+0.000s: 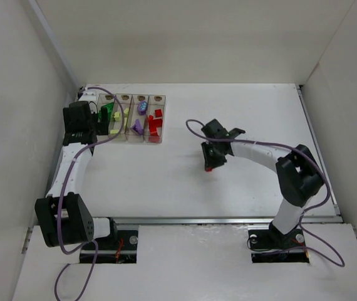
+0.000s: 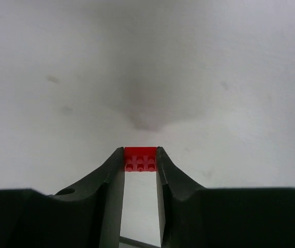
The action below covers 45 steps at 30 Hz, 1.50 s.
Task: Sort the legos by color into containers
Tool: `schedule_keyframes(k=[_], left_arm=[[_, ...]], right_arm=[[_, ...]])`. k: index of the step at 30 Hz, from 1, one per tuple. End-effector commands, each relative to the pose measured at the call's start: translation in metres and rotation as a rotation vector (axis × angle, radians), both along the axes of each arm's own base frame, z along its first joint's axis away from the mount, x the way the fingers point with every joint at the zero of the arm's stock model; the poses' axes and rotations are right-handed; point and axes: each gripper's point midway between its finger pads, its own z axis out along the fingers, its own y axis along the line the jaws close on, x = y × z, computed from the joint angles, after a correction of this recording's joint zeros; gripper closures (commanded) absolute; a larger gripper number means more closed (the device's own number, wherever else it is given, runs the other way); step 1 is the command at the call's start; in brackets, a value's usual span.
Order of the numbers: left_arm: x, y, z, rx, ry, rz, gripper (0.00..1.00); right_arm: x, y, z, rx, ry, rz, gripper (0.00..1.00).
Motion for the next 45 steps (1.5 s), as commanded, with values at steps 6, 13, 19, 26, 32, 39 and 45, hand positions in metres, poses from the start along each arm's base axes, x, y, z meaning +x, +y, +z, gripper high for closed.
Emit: schedule_keyframes(k=[6, 13, 19, 26, 32, 39, 45], left_arm=[[-0.001, -0.002, 0.007, -0.03, -0.042, 0.013, 0.0], [-0.01, -0.003, 0.006, -0.024, -0.03, 0.009, 0.0], [-0.011, -0.003, 0.001, -0.026, -0.012, 0.009, 0.0], [-0.004, -0.003, -0.001, -0.034, -0.004, 0.014, 0.0], [-0.002, -0.002, -0.001, -0.034, -0.004, 0.014, 0.0], [-0.004, 0.002, 0.003, -0.027, -0.015, 0.04, 0.0], [-0.016, 0.012, -0.001, -0.009, -0.014, 0.099, 0.0]], right_arm=[[0.134, 0.201, 0.157, 0.577, -0.381, 0.325, 1.0], [0.192, 0.281, 0.169, 0.837, -0.442, 0.349, 1.0], [0.223, 0.285, 0.158, 0.806, -0.533, 0.269, 1.0], [0.227, 0.283, 0.16, 0.81, -0.552, 0.296, 0.2], [0.23, 0.265, 0.203, 0.822, -0.618, 0.299, 0.0], [0.259, 0.171, 0.29, 0.783, -0.789, 0.141, 0.0], [0.274, -0.032, 0.304, 0.397, -0.977, -0.286, 0.0]])
